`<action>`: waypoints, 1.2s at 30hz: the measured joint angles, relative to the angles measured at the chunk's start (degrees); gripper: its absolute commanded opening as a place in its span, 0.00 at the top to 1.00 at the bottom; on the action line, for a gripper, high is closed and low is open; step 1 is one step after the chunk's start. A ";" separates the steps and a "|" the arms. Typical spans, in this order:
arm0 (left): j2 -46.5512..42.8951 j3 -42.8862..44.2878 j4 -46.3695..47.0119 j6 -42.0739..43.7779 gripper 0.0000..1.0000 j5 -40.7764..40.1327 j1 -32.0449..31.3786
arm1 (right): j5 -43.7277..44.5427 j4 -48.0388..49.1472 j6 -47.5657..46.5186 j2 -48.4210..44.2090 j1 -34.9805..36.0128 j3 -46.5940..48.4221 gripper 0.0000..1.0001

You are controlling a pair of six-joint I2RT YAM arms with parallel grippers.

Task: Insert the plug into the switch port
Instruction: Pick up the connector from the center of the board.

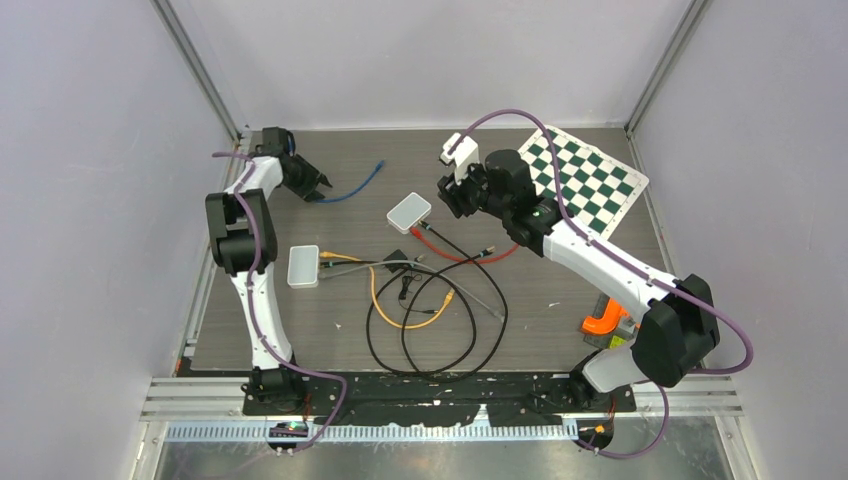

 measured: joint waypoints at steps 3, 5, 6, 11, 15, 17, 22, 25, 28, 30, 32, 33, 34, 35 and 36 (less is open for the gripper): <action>0.00 -0.20 -0.90 0.92 0.61 0.66 -0.02 | -0.02 0.04 0.00 0.00 0.00 -0.20 0.50; 0.00 -0.24 -1.68 1.27 0.61 1.05 -0.02 | -0.04 0.04 0.00 0.00 0.00 -0.20 0.50; 0.00 -0.24 -1.99 1.44 0.61 1.20 0.00 | -0.04 0.04 0.00 0.00 0.00 -0.20 0.50; 0.13 0.85 -6.27 2.93 0.61 1.27 0.00 | 0.00 -0.11 -0.20 -0.31 0.00 -0.22 0.50; 0.17 2.75 -11.63 5.53 0.61 -0.66 0.00 | -0.02 -0.11 -0.37 -1.29 0.00 -0.22 0.50; 0.17 3.06 -13.40 6.97 0.61 -1.79 0.00 | -0.02 -0.07 -0.39 -1.81 0.00 -0.22 0.50; -0.11 3.08 -17.05 10.62 0.62 -4.76 0.00 | -0.07 -0.09 -0.35 -2.34 0.00 -0.22 0.50; -0.55 3.08 -19.26 12.50 0.62 -7.39 0.07 | -0.07 -0.09 -0.35 -2.38 0.00 -0.22 0.50; -1.51 2.71 -20.59 13.73 0.63 -9.73 0.28 | -0.07 -0.11 -0.35 -2.58 0.00 -0.22 0.50; -3.13 1.53 -20.61 14.53 0.64 -10.91 0.42 | -0.09 -0.11 -0.33 -2.89 0.00 -0.22 0.49; -4.87 0.52 -20.63 14.97 0.64 -11.69 0.44 | -0.11 -0.09 -0.31 -3.30 0.00 -0.22 0.49; -5.84 0.26 -20.72 15.32 0.64 -12.41 0.44 | -0.13 -0.09 -0.31 -3.45 0.00 -0.22 0.50; -6.60 0.24 -20.83 15.69 0.63 -13.31 0.44 | -0.15 -0.09 -0.28 -3.56 0.02 -0.22 0.50; -7.41 0.24 -20.85 16.06 0.63 -14.32 0.44 | -0.26 -0.09 -0.22 -3.67 0.02 -0.22 0.50; -8.13 0.24 -20.85 16.24 0.63 -15.26 0.42 | -0.31 -0.13 -0.13 -3.78 0.02 -0.22 0.50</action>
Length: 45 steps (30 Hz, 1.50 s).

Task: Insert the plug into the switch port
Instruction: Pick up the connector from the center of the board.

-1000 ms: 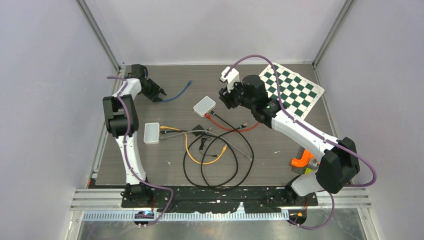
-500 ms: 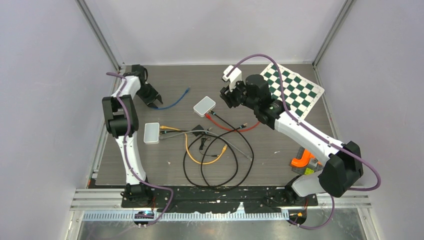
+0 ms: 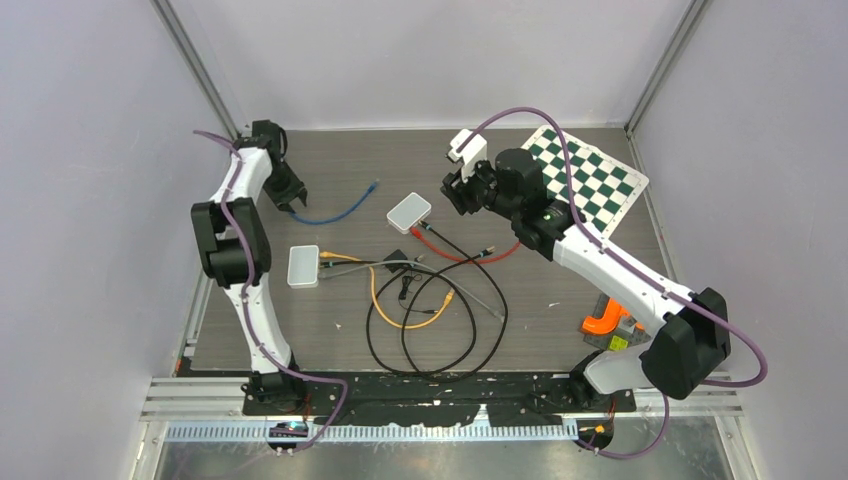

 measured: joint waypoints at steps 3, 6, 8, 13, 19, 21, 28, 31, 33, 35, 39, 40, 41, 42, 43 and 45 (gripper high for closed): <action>-0.98 0.02 -0.04 0.39 0.63 -1.90 0.09 | -0.13 0.04 0.20 -0.13 0.00 0.00 0.49; -0.61 0.02 -0.74 0.48 0.64 -2.91 0.26 | -0.26 0.02 0.39 -0.15 0.00 0.00 0.50; -0.04 0.02 -1.18 0.46 0.64 -3.23 0.33 | -0.33 0.04 0.44 -0.17 0.00 -0.07 0.50; 2.73 0.17 -1.86 0.42 0.64 -3.41 0.46 | -0.42 0.00 0.44 -0.63 0.00 -0.70 0.50; 5.97 1.66 -2.99 0.37 0.66 -2.45 1.55 | -0.42 0.00 0.42 -1.16 0.00 -0.70 0.49; 6.27 2.05 -3.10 0.44 0.69 -1.90 2.12 | -0.42 0.04 0.42 -1.40 0.00 -0.72 0.49; 7.37 3.72 -4.07 1.42 0.78 0.61 2.97 | -0.48 0.04 0.39 -1.62 0.00 -0.76 0.49; 7.50 3.91 -4.17 1.51 0.82 0.92 3.02 | -0.52 0.04 0.42 -1.62 0.00 -0.76 0.49; 7.50 3.93 -4.28 1.57 0.83 0.92 3.02 | -0.61 0.04 0.42 -1.62 0.00 -0.76 0.49; 7.52 3.93 -4.55 1.57 0.83 0.87 3.04 | -0.66 0.04 0.42 -1.62 0.00 -0.76 0.49; 7.39 3.32 -4.35 1.36 0.78 0.85 3.23 | -0.70 0.04 0.42 -1.64 0.00 -0.76 0.49; 7.04 2.62 -3.91 1.27 0.76 0.79 3.26 | -0.70 0.04 0.42 -1.64 0.00 -0.76 0.49; 6.43 1.38 -3.08 1.03 0.75 0.70 3.30 | -0.70 0.04 0.42 -1.64 0.00 -0.79 0.49; 5.64 -0.02 -2.25 0.68 0.74 0.68 3.30 | -0.70 0.04 0.42 -1.66 0.00 -0.83 0.49; 4.87 -1.31 -1.62 -0.02 0.74 0.63 3.30 | -0.72 0.04 0.42 -1.73 0.00 -0.87 0.49; 3.54 -3.04 -0.57 -1.20 0.73 0.63 3.26 | -0.83 0.09 0.44 -1.79 0.00 -0.92 0.49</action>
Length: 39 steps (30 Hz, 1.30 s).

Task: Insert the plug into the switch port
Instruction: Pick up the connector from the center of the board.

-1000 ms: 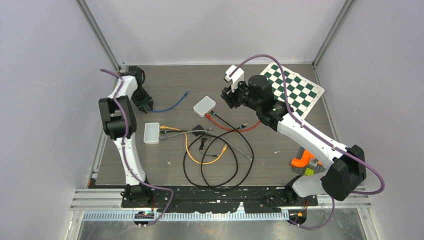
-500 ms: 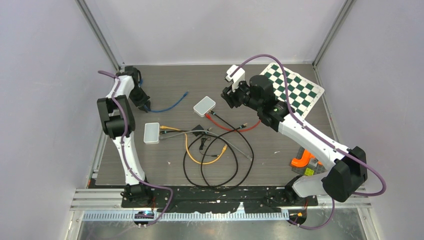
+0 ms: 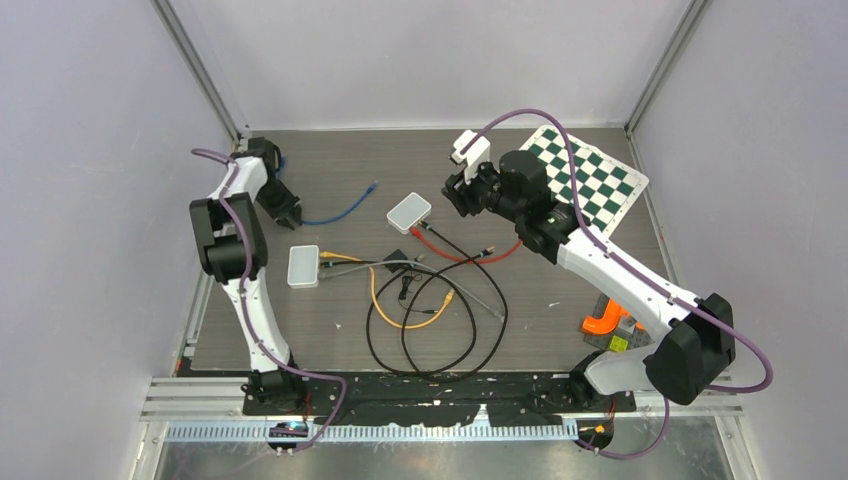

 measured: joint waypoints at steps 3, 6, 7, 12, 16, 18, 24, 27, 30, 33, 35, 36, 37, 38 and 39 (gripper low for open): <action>-1.11 -0.68 1.36 -1.66 0.72 0.00 -0.02 | -0.24 -0.04 0.00 -0.07 0.00 0.00 0.49; -2.03 -1.16 3.56 -3.30 0.71 0.02 -0.02 | -0.26 0.00 -0.02 -0.09 0.00 0.00 0.49; -2.19 -1.27 4.24 -3.78 0.71 0.04 -0.02 | -0.26 -0.02 -0.02 -0.09 0.00 0.00 0.49; -2.12 -1.09 4.94 -5.42 0.71 0.02 -0.02 | -0.26 0.00 -0.04 -0.09 0.00 -0.04 0.49; -0.20 2.12 2.75 -5.75 0.71 -0.09 -0.02 | -0.26 0.00 -0.13 -0.09 0.00 -0.04 0.49; 1.14 4.20 1.05 -5.75 0.72 -0.15 0.00 | -0.26 0.00 -0.26 -0.09 0.00 -0.04 0.49; 5.14 8.92 -3.43 -4.76 0.73 -0.96 0.07 | -0.22 0.02 -0.68 -0.20 0.00 -0.09 0.49; 5.70 9.18 -4.76 -4.50 0.74 -1.49 0.07 | -0.22 0.13 -0.87 -0.85 0.00 -0.59 0.49; 5.79 9.75 -5.79 -4.15 0.77 -1.92 0.07 | -0.22 0.09 -0.94 -1.97 0.00 -1.03 0.49; 5.79 10.19 -6.40 -3.72 0.85 -1.97 0.07 | -0.22 0.31 -1.03 -3.19 0.00 -1.16 0.49; 5.79 10.25 -6.73 -3.41 0.86 -1.95 0.07 | -0.22 0.44 -1.11 -4.04 0.00 -1.22 0.49; 5.79 10.25 -6.88 -3.32 0.86 -1.95 0.07 | -0.20 0.44 -1.14 -4.46 0.00 -1.22 0.49; 5.81 10.25 -7.04 -3.28 0.86 -1.95 0.07 | -0.20 0.46 -1.14 -4.81 0.00 -1.25 0.49; 5.79 10.25 -7.15 -3.28 0.86 -1.95 0.07 | -0.17 0.48 -1.16 -5.09 0.00 -1.25 0.49; 5.81 10.25 -7.23 -3.26 0.87 -1.95 0.07 | -0.17 0.55 -1.18 -5.38 0.00 -1.31 0.49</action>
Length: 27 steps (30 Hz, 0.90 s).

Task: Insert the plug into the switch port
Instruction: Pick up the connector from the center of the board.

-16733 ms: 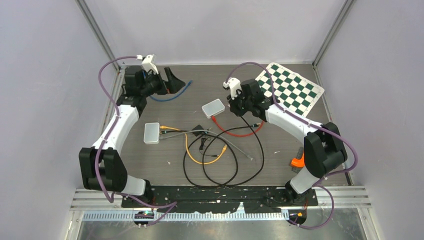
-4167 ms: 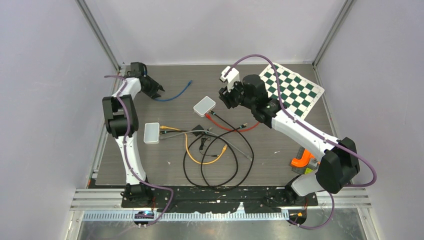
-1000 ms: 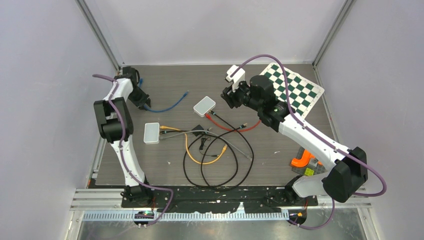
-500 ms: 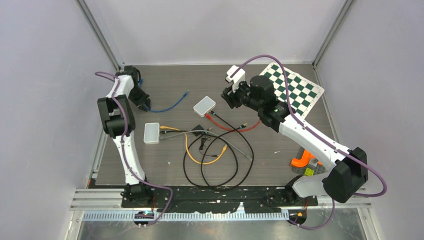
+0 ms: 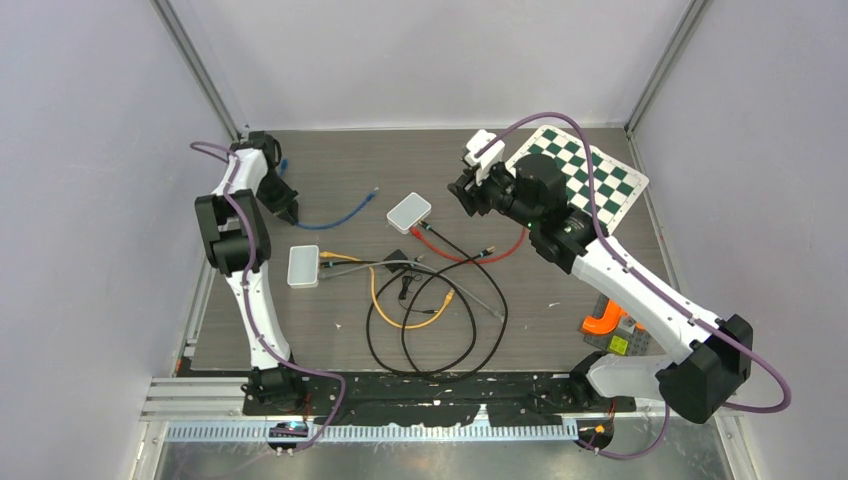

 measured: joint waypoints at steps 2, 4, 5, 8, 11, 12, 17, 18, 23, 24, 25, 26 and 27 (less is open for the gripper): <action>0.00 0.00 -0.09 0.07 0.86 0.00 0.00 | 0.02 0.20 -0.04 -0.55 0.00 -0.15 0.49; -0.02 -0.35 0.26 0.24 0.83 0.00 0.00 | 0.09 0.26 -0.11 -1.09 0.00 -0.26 0.48; -0.02 -0.66 0.48 0.26 0.82 0.00 0.00 | 0.15 0.31 -0.11 -1.27 0.00 -0.26 0.48; -0.55 -2.27 1.49 0.15 0.83 0.39 0.09 | 0.20 0.37 -0.11 -1.75 0.00 -0.26 0.48; -1.62 -4.28 2.14 0.17 0.83 1.16 0.37 | 0.20 0.46 -0.11 -1.92 0.00 -0.26 0.48; -2.01 -4.96 2.43 0.20 0.83 1.31 0.46 | 0.20 0.46 -0.11 -1.92 0.00 -0.26 0.48; -4.00 -8.31 3.85 0.92 0.87 1.60 0.76 | 0.20 0.46 -0.09 -2.54 0.00 -0.28 0.48; -4.11 -8.52 4.07 1.05 0.93 1.60 0.76 | 0.22 0.46 -0.09 -2.89 0.00 -0.31 0.48; -4.44 -9.01 4.33 1.40 1.00 1.68 0.81 | 0.22 0.68 -0.09 -4.26 0.00 -0.33 0.48; -4.44 -9.01 4.33 1.49 1.00 1.70 0.83 | 0.22 0.68 -0.09 -4.37 0.00 -0.33 0.48; -4.46 -9.03 4.37 1.68 1.00 1.73 0.81 | 0.24 0.70 -0.09 -4.42 0.00 -0.33 0.48; -4.66 -9.29 4.61 1.79 1.00 1.75 0.83 | 0.31 0.68 -0.07 -4.42 0.00 -0.33 0.48; -5.01 -9.81 5.14 1.92 1.00 1.77 0.83 | 0.39 0.68 -0.02 -4.42 0.00 -0.33 0.48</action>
